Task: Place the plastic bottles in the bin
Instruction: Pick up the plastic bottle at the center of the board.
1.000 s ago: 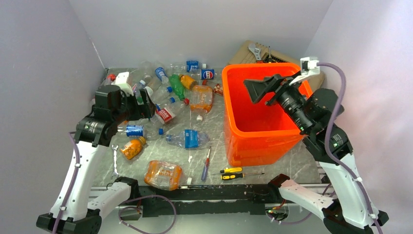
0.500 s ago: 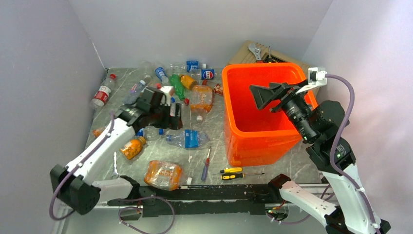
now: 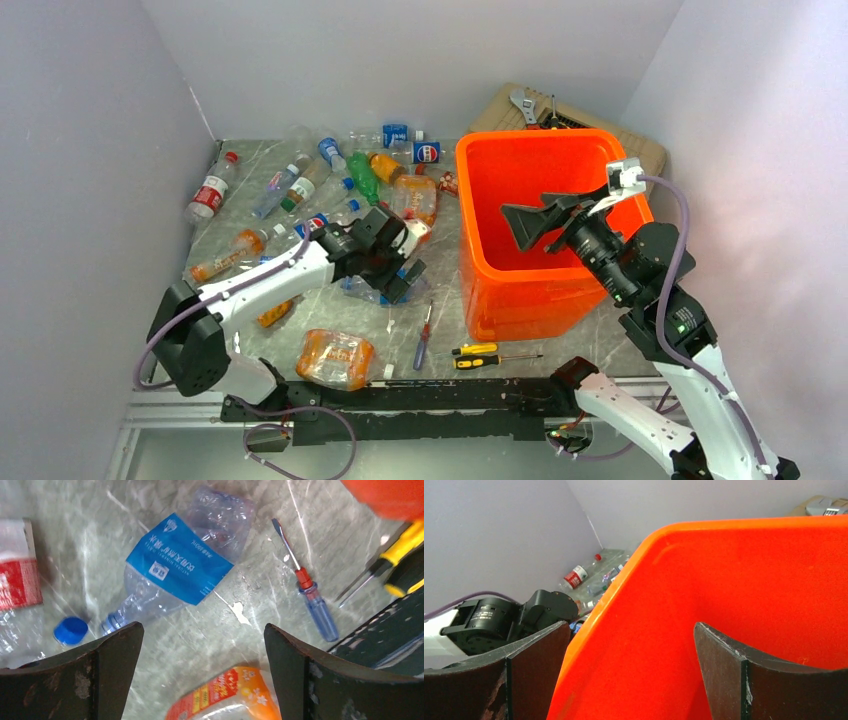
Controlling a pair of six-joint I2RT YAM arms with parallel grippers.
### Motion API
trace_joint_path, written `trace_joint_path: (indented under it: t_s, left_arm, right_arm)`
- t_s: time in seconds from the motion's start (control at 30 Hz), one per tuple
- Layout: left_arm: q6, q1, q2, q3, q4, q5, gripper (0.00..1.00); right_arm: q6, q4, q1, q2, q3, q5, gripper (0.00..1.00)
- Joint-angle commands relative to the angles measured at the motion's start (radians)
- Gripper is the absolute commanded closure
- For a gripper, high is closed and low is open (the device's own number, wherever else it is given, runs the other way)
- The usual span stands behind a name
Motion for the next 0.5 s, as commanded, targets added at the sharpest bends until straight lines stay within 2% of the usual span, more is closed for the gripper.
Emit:
trace_joint_path:
  t_s: [0.0, 0.23, 0.47]
  left_arm:
    - [0.331, -0.026, 0.034, -0.005, 0.112, 0.009, 0.04]
    - [0.547, -0.026, 0.198, 0.111, -0.014, 0.101, 0.04]
    - [0.603, -0.026, 0.302, 0.153, -0.009, 0.134, 0.03]
  right_arm:
    - [-0.019, 0.026, -0.001, -0.026, -0.015, -0.021, 0.00]
    - [-0.053, -0.023, -0.001, -0.036, 0.006, -0.013, 0.00]
    - [-0.050, -0.011, -0.001, -0.090, -0.034, -0.013, 0.00]
